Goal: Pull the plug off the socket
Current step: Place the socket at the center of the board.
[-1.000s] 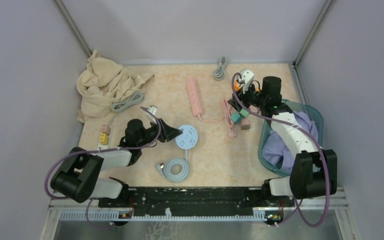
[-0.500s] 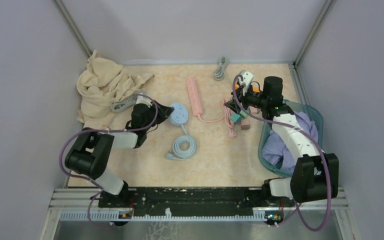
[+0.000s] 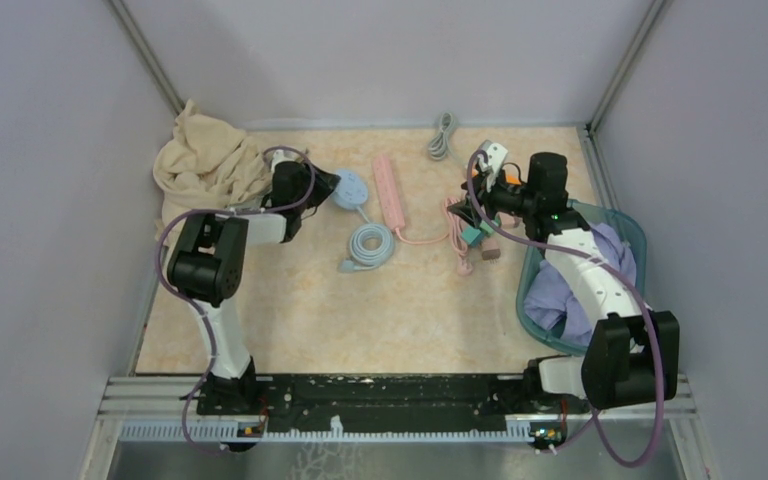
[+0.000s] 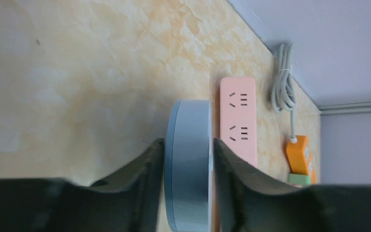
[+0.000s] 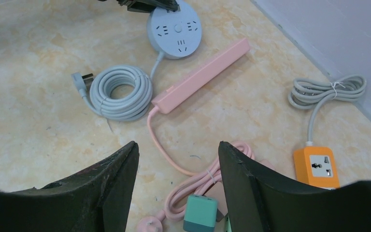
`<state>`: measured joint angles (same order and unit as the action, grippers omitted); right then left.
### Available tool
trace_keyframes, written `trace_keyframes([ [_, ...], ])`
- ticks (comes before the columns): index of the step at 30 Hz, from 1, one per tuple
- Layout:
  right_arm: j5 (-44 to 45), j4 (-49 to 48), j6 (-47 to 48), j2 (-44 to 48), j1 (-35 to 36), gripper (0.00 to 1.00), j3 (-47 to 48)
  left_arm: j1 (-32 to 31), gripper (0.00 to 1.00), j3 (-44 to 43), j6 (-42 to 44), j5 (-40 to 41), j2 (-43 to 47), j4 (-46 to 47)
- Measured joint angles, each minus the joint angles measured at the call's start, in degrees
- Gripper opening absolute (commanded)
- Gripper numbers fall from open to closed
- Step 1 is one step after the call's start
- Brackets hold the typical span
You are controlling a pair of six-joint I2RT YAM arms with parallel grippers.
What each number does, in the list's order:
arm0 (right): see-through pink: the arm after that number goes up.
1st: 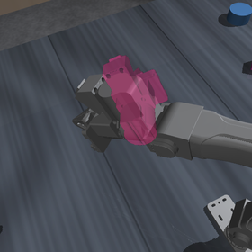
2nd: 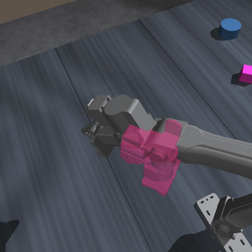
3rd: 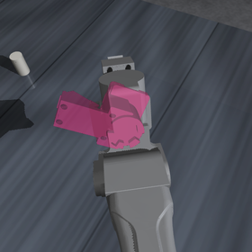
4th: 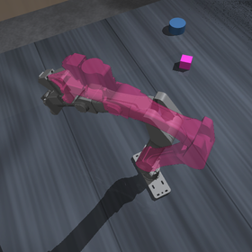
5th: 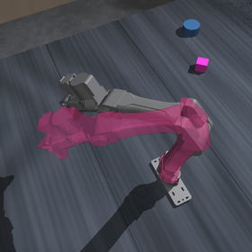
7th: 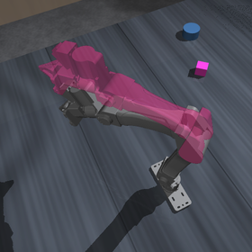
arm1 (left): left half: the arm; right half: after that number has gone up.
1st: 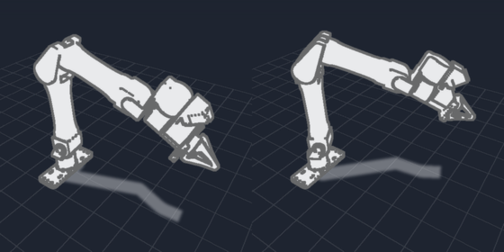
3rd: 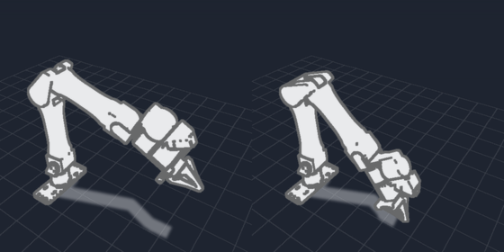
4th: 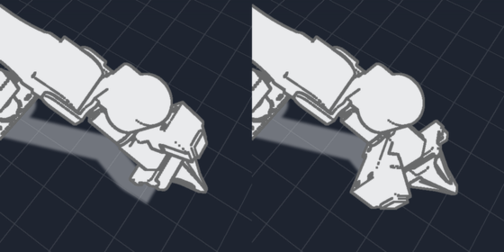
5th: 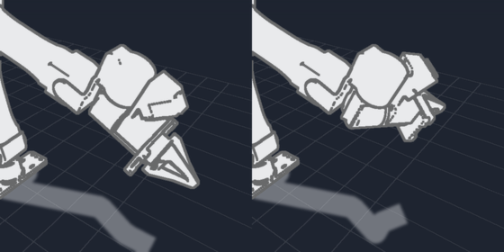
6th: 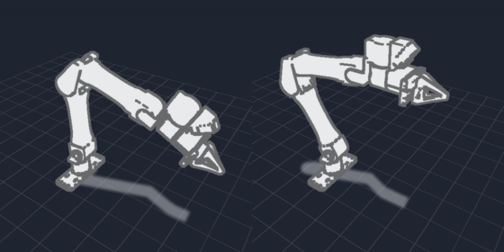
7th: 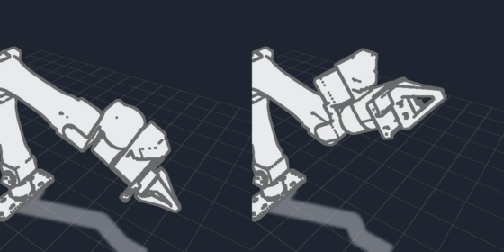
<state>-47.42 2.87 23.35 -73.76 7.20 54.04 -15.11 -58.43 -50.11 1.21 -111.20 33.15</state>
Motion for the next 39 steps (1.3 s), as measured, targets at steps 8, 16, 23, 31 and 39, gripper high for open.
trace_keyframes([
  [8,-0.35,0.0,0.0,0.22,0.02,0.61,0.0,1.14,0.99,-6.78,2.27,1.11,-0.44,-8.17],
  [16,-0.72,0.11,0.0,0.81,0.0,0.62,-0.02,1.14,1.0,-8.61,4.9,7.85,12.11,-23.69],
  [23,-1.86,0.31,-0.68,5.22,0.0,0.99,0.0,1.14,1.0,1.38,12.63,8.66,33.51,-27.19],
  [31,-13.42,-1.97,-12.79,6.38,0.35,0.99,2.51,1.07,1.0,9.9,45.0,-2.21,56.57,-35.01],
  [39,-17.18,-19.93,-24.52,7.98,1.68,0.99,-11.8,1.79,1.0,20.02,57.92,3.93,60.59,-38.58],
])
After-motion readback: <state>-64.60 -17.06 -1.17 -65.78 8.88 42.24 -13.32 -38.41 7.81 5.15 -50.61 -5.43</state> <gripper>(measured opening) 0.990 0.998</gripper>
